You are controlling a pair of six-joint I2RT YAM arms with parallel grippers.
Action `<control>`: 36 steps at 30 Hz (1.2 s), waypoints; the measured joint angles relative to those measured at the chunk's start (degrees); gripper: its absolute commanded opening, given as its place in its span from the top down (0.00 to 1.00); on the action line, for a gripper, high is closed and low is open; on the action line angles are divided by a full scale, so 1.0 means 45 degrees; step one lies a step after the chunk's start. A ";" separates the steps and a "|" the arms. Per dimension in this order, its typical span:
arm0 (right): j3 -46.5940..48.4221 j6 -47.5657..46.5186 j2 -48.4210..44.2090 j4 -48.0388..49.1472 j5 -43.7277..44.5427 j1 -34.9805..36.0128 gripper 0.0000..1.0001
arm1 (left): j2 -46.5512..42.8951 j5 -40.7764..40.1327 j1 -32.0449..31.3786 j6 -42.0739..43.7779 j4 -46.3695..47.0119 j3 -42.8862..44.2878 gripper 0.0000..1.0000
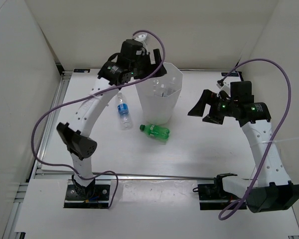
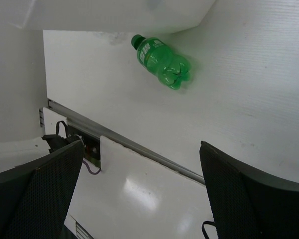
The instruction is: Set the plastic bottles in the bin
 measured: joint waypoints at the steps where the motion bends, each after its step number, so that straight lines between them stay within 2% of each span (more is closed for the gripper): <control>1: -0.0131 -0.0024 -0.0058 0.0015 0.0097 0.0073 0.00 | -0.0408 -0.0534 0.0049 -0.0015 -0.0083 -0.0165 0.01; 4: -0.0602 -0.0214 -0.0233 0.0107 0.0554 0.0452 0.00 | -0.2676 -0.2501 0.0282 -0.0423 -0.0053 -0.1899 0.01; 7: -0.1064 -0.0505 -0.0393 0.0073 0.0899 0.0831 0.00 | -0.5848 -0.4396 0.0889 -0.1248 0.0010 -0.4935 0.01; 11: -0.1239 -0.0719 -0.0398 0.0097 0.0942 0.0869 0.00 | -0.8471 -0.5464 0.2453 -0.2540 -0.0374 -0.8242 0.01; 15: -0.1253 -0.0777 -0.0369 0.0160 0.0845 0.0869 0.00 | -0.7888 -0.5255 0.3424 -0.3434 -0.0554 -1.0302 0.01; 19: -0.1161 -0.0821 -0.0155 0.0248 0.0743 0.0971 0.00 | -0.6086 -0.3881 0.4289 -0.3468 -0.0243 -1.2590 0.01; 22: -0.0986 -0.0865 0.0092 0.0311 0.0612 0.1098 0.00 | -0.5090 -0.2968 0.4765 -0.3157 0.0121 -1.3508 0.01; 29: -0.0967 -0.0928 0.0131 0.0330 0.0340 0.1209 0.00 | -0.4590 -0.1379 0.4993 -0.2205 0.1593 -1.3624 0.01; 36: -0.1127 -0.0996 0.0126 0.0413 0.0107 0.1209 0.00 | -0.3317 -0.0573 0.4915 -0.1481 0.2608 -1.2216 0.01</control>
